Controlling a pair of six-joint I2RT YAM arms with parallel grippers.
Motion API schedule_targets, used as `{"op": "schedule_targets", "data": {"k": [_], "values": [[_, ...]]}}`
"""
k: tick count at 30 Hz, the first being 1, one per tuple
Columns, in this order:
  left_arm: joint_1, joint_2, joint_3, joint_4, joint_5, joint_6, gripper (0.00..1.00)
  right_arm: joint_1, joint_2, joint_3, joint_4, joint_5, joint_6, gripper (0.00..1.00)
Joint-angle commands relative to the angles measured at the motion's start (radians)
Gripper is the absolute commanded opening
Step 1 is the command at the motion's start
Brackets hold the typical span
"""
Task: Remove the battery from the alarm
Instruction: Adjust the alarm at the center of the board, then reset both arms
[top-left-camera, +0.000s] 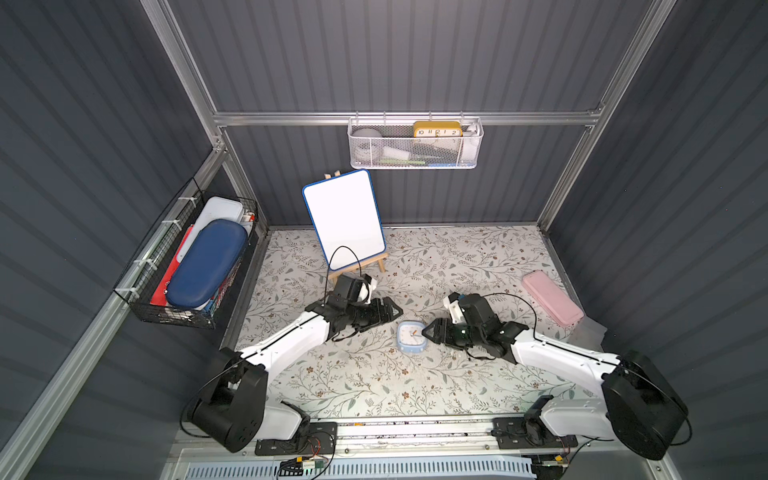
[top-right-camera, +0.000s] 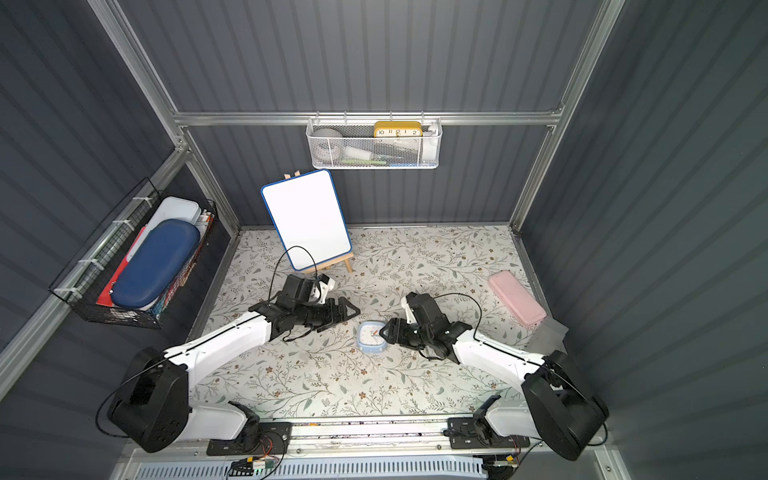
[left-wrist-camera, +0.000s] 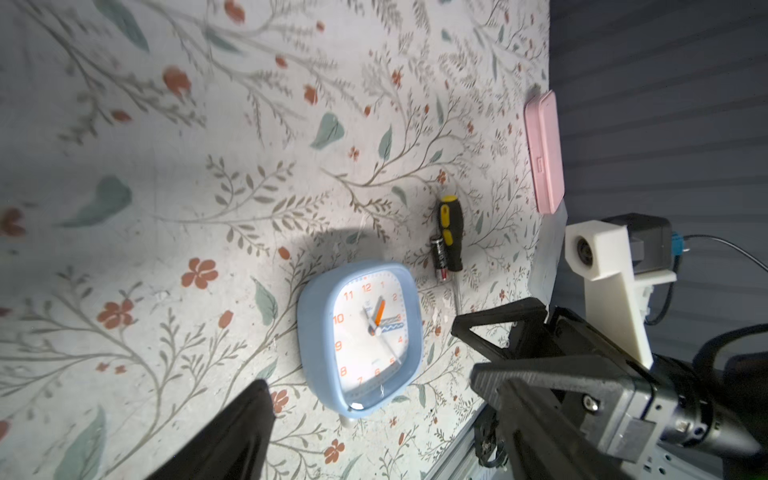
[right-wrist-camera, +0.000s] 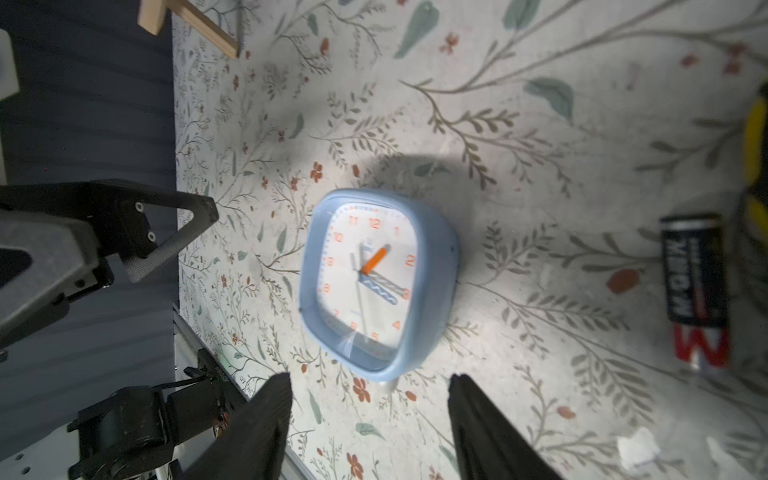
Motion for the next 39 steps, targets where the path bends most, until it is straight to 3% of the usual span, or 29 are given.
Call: {"op": "schedule_targets", "data": {"k": [1, 4, 6, 7, 8, 10, 13, 15, 18, 20, 22, 23, 25, 28, 31, 39], "values": [[-0.004, -0.069, 0.104, -0.125, -0.12, 0.061, 0.91, -0.003, -0.037, 0.099, -0.11, 0.017, -0.081, 0.67], [-0.003, -0.097, 0.234, -0.129, -0.226, 0.102, 0.93, -0.002, -0.06, 0.19, -0.201, 0.068, -0.142, 0.7], [-0.004, -0.108, 0.315, -0.124, -0.333, 0.143, 0.96, -0.003, -0.11, 0.258, -0.28, 0.162, -0.195, 0.71], [-0.004, -0.113, 0.347, -0.134, -0.389, 0.159, 0.99, -0.002, -0.128, 0.289, -0.323, 0.223, -0.222, 0.77], [-0.003, -0.116, 0.372, -0.143, -0.457, 0.162, 0.99, -0.003, -0.143, 0.321, -0.364, 0.301, -0.233, 0.96], [-0.003, -0.13, 0.378, -0.153, -0.571, 0.094, 0.99, -0.002, -0.174, 0.358, -0.432, 0.48, -0.266, 0.99], [-0.003, -0.169, 0.288, -0.028, -0.673, 0.219, 0.99, -0.003, -0.233, 0.342, -0.436, 0.76, -0.258, 0.99], [-0.003, -0.175, 0.23, 0.052, -0.751, 0.271, 0.99, -0.003, -0.27, 0.265, -0.297, 0.972, -0.266, 0.99], [0.001, -0.154, 0.125, 0.264, -0.915, 0.456, 1.0, -0.004, -0.271, 0.12, -0.04, 1.149, -0.416, 0.99], [0.044, -0.155, 0.024, 0.505, -0.845, 0.648, 0.99, -0.005, -0.244, 0.035, 0.154, 1.288, -0.571, 0.99], [0.137, -0.153, -0.051, 0.673, -0.73, 0.688, 0.99, -0.027, -0.21, -0.068, 0.463, 1.377, -0.766, 0.99], [0.195, -0.143, -0.085, 0.754, -0.675, 0.698, 0.99, -0.058, -0.191, -0.124, 0.606, 1.347, -0.844, 0.99], [0.283, -0.11, -0.145, 0.882, -0.619, 0.73, 0.99, -0.147, -0.164, -0.201, 0.732, 1.164, -0.923, 0.99], [0.401, -0.062, -0.221, 1.004, -0.546, 0.698, 0.99, -0.282, -0.186, -0.225, 0.644, 0.966, -0.829, 0.99], [0.465, -0.046, -0.294, 1.082, -0.503, 0.726, 0.99, -0.379, -0.211, -0.21, 0.508, 0.729, -0.844, 0.99], [0.52, 0.059, -0.379, 1.206, -0.438, 0.76, 0.99, -0.512, -0.17, -0.28, 0.536, 0.557, -0.763, 0.99]]}}
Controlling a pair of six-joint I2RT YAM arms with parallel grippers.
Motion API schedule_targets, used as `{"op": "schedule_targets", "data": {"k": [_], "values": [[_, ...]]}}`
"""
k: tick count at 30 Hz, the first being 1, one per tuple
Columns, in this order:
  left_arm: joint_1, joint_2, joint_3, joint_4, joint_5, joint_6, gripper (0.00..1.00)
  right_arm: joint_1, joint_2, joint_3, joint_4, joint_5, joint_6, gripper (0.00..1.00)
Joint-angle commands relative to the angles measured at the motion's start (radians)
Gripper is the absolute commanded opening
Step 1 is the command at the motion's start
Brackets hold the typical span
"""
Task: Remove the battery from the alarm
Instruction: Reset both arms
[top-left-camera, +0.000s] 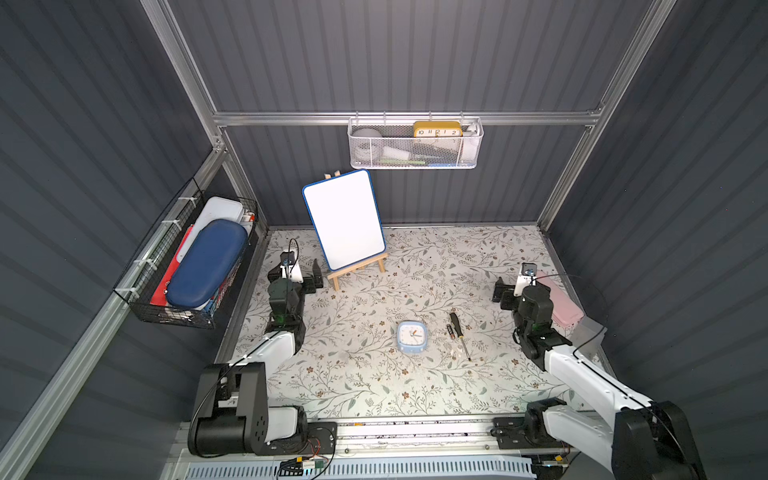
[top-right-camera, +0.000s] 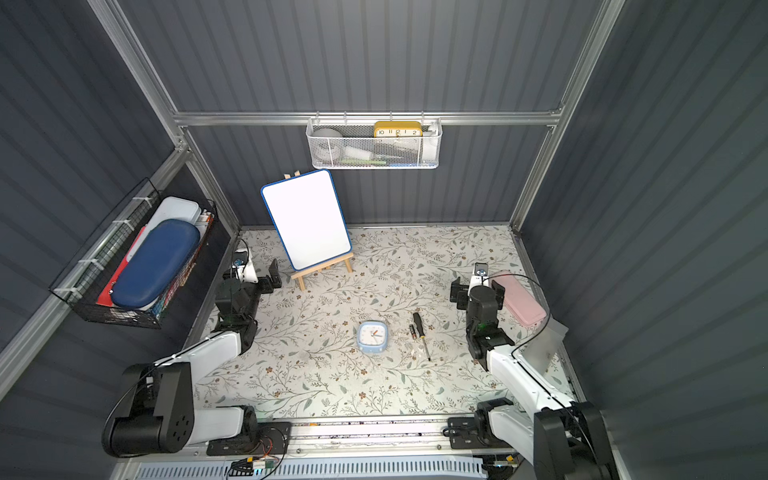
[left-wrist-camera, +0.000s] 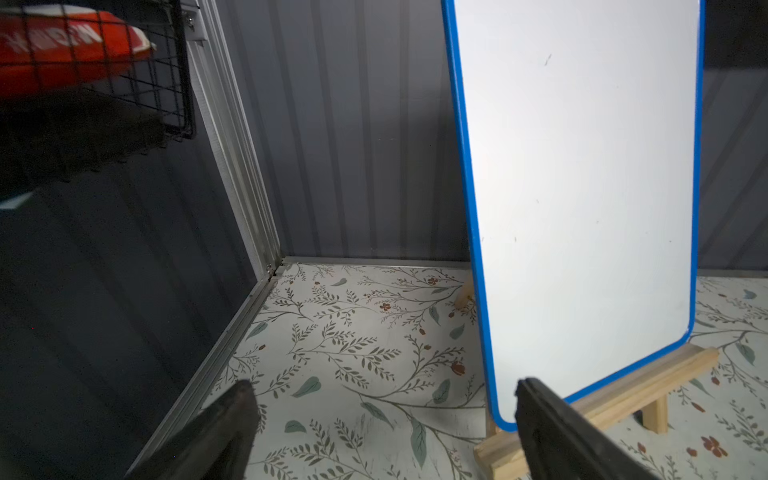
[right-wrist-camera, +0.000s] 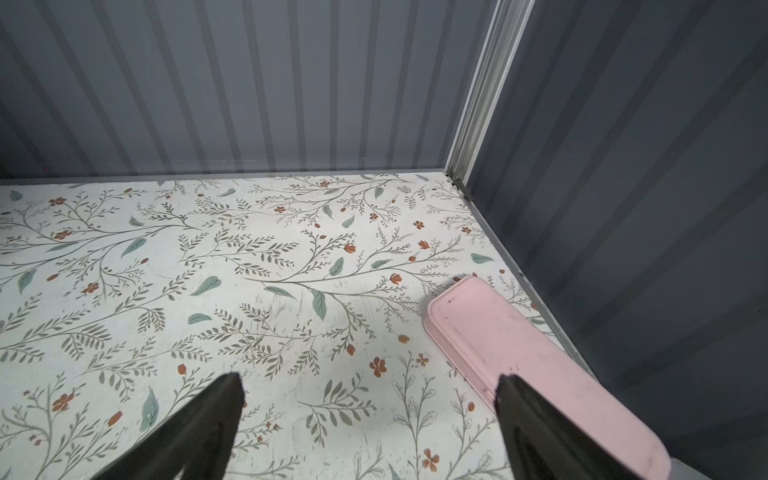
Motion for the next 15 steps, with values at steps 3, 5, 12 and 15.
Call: {"op": "schedule_targets", "data": {"k": [3, 5, 12, 15], "values": [[0.02, 0.098, -0.045, 0.216, 0.067, -0.01, 1.0, -0.035, 0.103, -0.079, 0.166, -0.15, 0.015, 0.99], [0.023, 0.147, -0.082, 0.312, 0.076, -0.012, 0.99, -0.058, 0.231, -0.116, 0.359, -0.179, 0.027, 0.99], [0.031, 0.265, -0.151, 0.586, 0.143, -0.049, 0.99, -0.083, 0.481, -0.1, 0.609, -0.217, 0.035, 0.99], [0.028, 0.303, -0.147, 0.594, 0.278, 0.025, 0.99, -0.126, 0.44, -0.019, 0.377, -0.265, 0.083, 0.99]]}}
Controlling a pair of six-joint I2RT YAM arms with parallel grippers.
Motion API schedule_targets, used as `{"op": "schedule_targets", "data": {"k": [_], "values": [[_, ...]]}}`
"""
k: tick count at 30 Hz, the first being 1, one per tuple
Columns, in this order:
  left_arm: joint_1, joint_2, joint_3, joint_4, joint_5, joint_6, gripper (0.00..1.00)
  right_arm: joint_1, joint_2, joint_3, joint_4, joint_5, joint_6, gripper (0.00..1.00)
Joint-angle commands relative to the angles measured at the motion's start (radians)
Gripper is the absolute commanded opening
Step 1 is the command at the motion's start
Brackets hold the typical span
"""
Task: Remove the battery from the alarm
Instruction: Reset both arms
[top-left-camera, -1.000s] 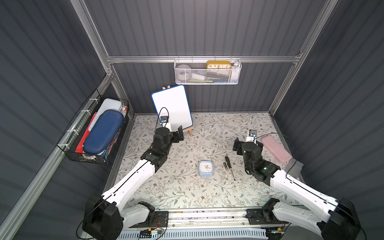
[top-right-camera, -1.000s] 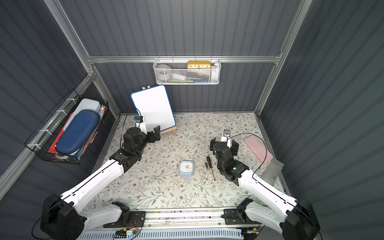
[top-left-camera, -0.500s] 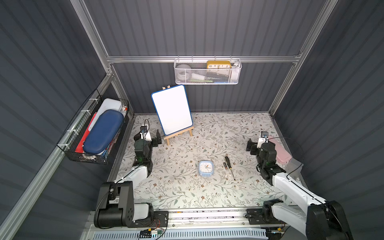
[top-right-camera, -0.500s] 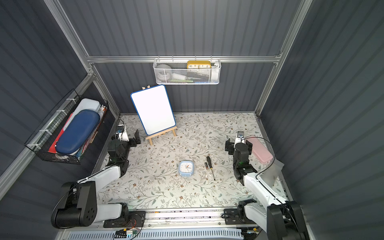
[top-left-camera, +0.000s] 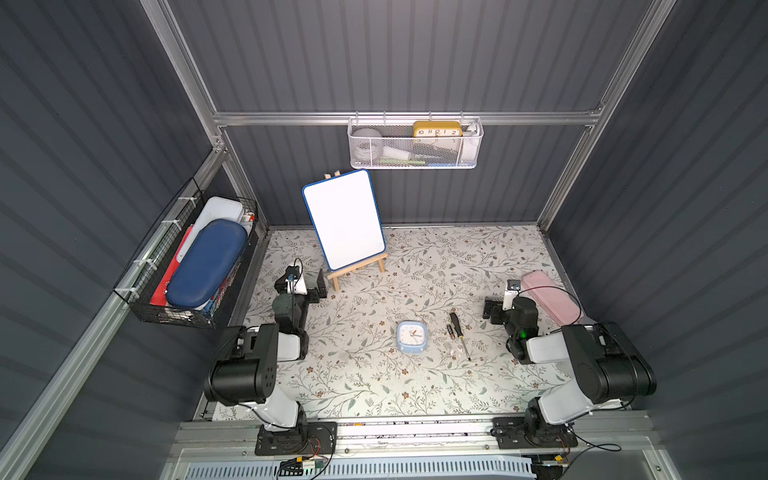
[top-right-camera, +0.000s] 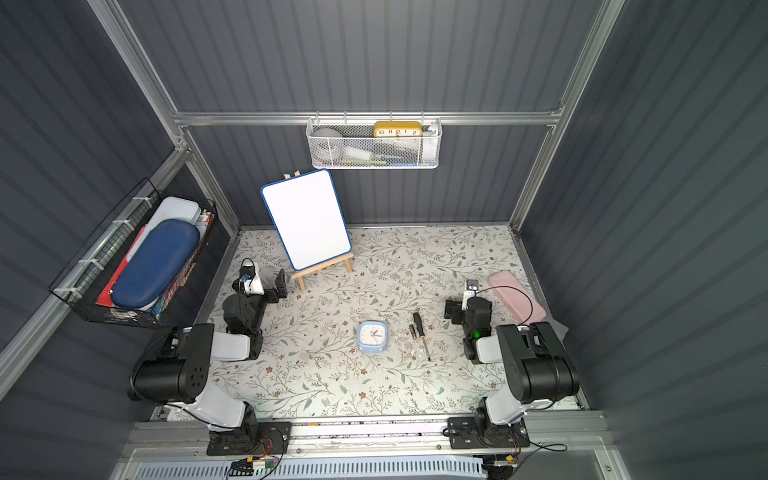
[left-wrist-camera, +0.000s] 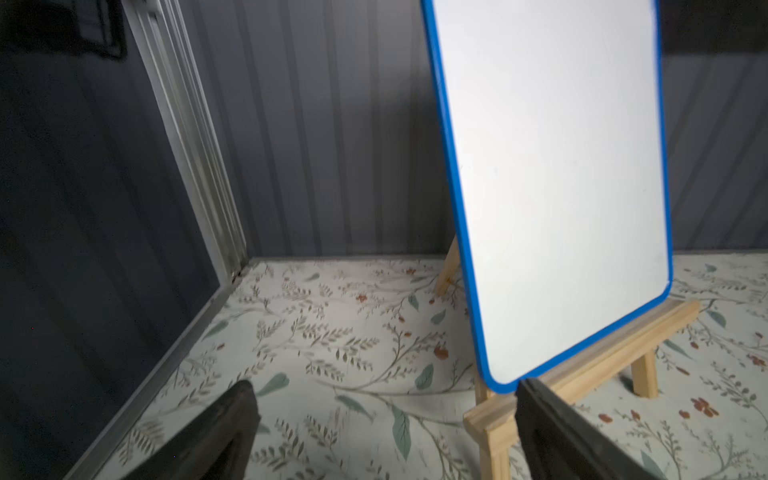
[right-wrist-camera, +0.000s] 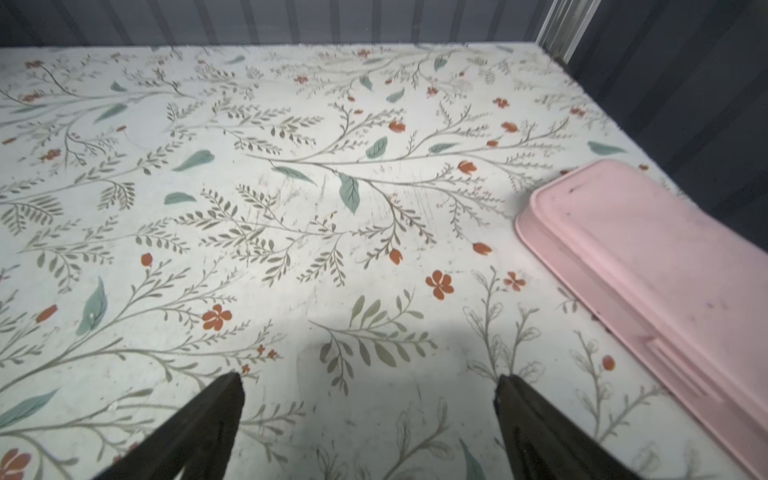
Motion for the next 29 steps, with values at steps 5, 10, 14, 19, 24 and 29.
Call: {"op": "schedule_targets", "data": {"k": [5, 10, 14, 19, 24, 29], "values": [[0.003, 0.035, 0.038, 0.052, 0.1, 0.021, 1.0, -0.041, 0.015, 0.044, 0.092, -0.04, 0.055, 0.99], [0.003, 0.029, 0.038, 0.055, 0.103, 0.019, 1.0, -0.041, 0.004, 0.05, 0.063, -0.04, 0.054, 0.99], [0.003, 0.029, 0.039, 0.048, 0.1, 0.019, 0.99, -0.039, -0.001, 0.046, 0.063, -0.05, 0.044, 0.99], [0.003, 0.027, 0.04, 0.04, 0.1, 0.02, 0.99, -0.039, -0.001, 0.046, 0.063, -0.051, 0.045, 0.99], [0.003, 0.027, 0.04, 0.04, 0.101, 0.019, 0.99, -0.039, 0.007, 0.057, 0.054, -0.043, 0.052, 0.99], [0.003, 0.027, 0.04, 0.04, 0.1, 0.02, 1.0, -0.041, 0.009, 0.053, 0.067, -0.034, 0.062, 0.99]]}}
